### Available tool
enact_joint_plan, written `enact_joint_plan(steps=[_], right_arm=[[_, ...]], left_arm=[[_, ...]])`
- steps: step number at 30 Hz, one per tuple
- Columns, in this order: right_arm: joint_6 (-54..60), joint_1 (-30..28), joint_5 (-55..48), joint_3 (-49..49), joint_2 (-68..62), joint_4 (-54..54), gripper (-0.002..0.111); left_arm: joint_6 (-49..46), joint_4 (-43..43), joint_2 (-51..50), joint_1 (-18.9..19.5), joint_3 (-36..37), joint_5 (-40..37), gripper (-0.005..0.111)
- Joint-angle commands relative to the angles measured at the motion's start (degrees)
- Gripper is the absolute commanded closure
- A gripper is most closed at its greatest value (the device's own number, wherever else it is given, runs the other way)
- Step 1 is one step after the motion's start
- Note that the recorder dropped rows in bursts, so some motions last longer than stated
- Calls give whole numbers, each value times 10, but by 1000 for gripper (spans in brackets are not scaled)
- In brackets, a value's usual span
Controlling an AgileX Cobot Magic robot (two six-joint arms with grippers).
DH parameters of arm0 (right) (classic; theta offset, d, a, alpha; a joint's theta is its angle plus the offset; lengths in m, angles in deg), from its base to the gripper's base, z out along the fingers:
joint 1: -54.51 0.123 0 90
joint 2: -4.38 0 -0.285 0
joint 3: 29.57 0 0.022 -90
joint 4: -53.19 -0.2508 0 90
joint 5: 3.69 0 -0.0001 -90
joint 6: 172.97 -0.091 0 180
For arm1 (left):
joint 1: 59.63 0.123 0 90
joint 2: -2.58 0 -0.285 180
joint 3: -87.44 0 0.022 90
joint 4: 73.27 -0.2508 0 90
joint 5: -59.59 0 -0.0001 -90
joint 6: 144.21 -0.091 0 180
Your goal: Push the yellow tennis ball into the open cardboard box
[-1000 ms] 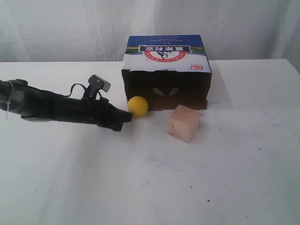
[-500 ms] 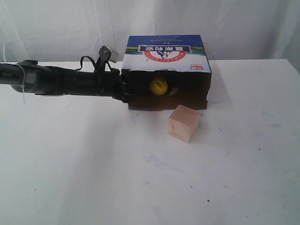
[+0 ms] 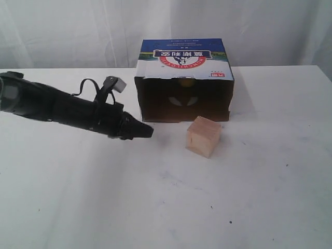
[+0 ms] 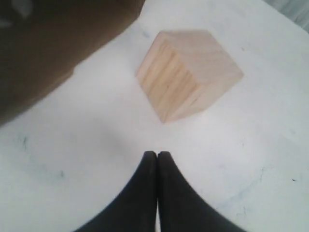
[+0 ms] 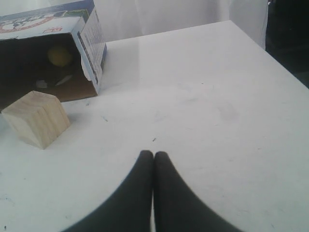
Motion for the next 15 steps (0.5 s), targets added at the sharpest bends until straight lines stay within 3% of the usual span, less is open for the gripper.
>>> enact_joint_plan(steps=[1, 3, 5, 9, 15], right_arm=[[2, -5, 8, -3, 4, 3, 108], [2, -5, 8, -3, 4, 3, 108], [2, -5, 8, -3, 4, 3, 108], [2, -5, 8, -3, 4, 3, 108], [2, -5, 8, -3, 4, 3, 108]], left_arm=[[77, 92, 112, 2, 136, 162, 107], [120, 141, 181, 2, 188, 282, 107], [105, 140, 250, 6, 230, 359, 107], [39, 61, 392, 19, 300, 380, 107], [47, 76, 635, 25, 383, 501, 107]])
